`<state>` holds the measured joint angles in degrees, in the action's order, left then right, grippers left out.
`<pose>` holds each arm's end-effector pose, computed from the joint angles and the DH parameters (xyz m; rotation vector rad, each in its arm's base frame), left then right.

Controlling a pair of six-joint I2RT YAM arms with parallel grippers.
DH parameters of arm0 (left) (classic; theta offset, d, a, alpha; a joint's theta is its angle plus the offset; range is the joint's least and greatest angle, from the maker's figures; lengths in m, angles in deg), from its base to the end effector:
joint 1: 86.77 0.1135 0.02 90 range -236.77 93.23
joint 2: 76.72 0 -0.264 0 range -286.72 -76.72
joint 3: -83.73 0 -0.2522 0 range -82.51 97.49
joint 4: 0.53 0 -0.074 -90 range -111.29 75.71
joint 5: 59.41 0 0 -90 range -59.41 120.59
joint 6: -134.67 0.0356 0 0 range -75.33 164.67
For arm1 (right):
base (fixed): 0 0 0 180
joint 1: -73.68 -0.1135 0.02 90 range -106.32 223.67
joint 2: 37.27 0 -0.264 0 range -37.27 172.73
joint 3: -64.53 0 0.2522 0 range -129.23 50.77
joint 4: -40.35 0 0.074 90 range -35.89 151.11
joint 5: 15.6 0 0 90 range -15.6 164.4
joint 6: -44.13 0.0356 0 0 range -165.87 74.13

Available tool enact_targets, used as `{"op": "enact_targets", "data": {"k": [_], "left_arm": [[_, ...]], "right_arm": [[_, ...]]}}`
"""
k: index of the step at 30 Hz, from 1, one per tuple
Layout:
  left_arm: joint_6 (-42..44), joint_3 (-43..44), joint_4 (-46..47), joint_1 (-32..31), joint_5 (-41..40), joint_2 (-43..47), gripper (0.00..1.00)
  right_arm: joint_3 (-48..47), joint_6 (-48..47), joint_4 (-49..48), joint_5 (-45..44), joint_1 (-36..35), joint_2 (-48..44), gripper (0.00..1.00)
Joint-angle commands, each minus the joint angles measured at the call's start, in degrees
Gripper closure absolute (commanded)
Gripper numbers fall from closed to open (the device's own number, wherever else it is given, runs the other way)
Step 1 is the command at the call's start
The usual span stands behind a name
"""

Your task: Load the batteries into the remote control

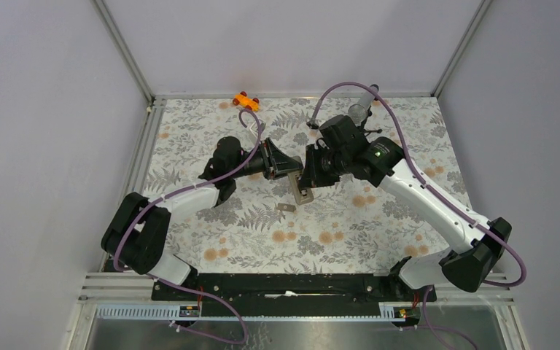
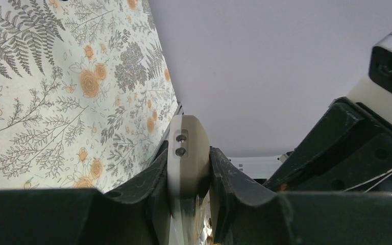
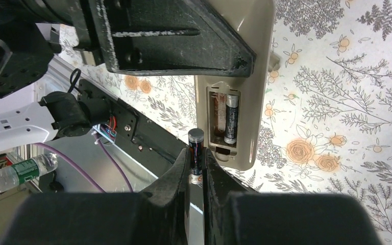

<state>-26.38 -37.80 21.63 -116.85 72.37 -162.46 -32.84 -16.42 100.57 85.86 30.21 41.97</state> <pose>0.2691 -0.1833 0.2523 -0.0443 2.0437 -1.8312 0.2065 0.2055 0.3783 -0.4073 2.4180 0.8444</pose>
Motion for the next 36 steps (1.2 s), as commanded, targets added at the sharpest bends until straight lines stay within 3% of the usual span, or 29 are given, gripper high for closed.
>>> {"op": "enact_targets", "data": {"k": [1,24,36], "left_arm": [[-1.3,0.1,3.8,-0.1,-0.4,-0.1,1.0],[-3.2,0.0,5.8,-1.0,-0.6,-1.3,1.0],[-3.1,-0.1,5.7,-1.0,-0.8,-1.2,1.0]], "right_arm": [[-1.2,-0.3,1.9,-0.5,-0.3,1.0,0.92],[-3.1,-2.3,4.1,-3.5,-0.3,5.1,0.88],[-4.8,-2.4,4.2,-2.0,-0.3,6.0,0.72]]}}
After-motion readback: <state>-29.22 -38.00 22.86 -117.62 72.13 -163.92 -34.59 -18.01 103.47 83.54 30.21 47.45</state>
